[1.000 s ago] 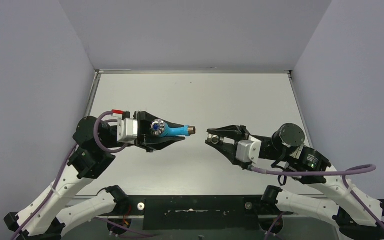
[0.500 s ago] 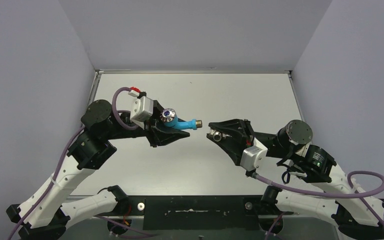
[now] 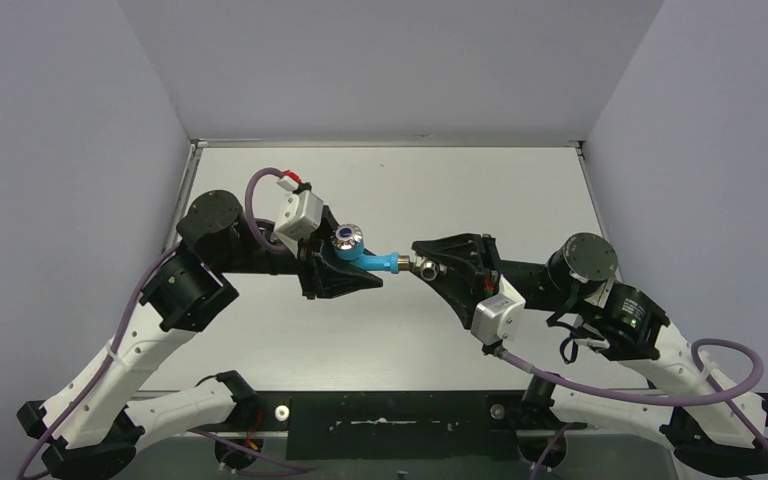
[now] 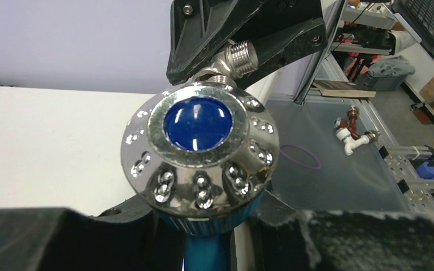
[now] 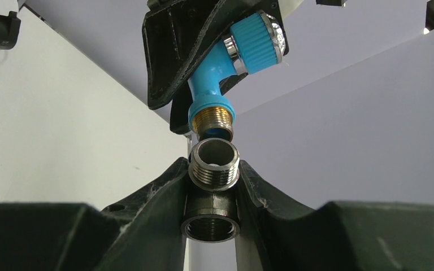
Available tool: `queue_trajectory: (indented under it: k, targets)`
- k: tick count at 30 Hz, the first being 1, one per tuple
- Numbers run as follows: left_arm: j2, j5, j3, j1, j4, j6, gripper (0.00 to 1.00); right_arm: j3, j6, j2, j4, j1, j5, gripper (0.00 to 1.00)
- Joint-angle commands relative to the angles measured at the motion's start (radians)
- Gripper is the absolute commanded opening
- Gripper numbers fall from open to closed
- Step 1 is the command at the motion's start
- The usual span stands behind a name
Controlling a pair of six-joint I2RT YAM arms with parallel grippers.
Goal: Install the water faucets
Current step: Install the water faucet onto the adaptor.
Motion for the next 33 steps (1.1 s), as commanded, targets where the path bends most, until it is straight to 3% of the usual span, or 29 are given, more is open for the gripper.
queue_trajectory:
  k: [1, 33]
  targets:
    - [-0.004, 0.042, 0.059, 0.004, -0.005, -0.005, 0.0, 0.059, -0.025, 0.0, 0.034, 0.003, -0.023, 0.0]
    - [0.003, 0.054, 0.057, 0.004, 0.034, -0.012, 0.0, 0.053, 0.007, 0.008, -0.008, 0.004, -0.096, 0.0]
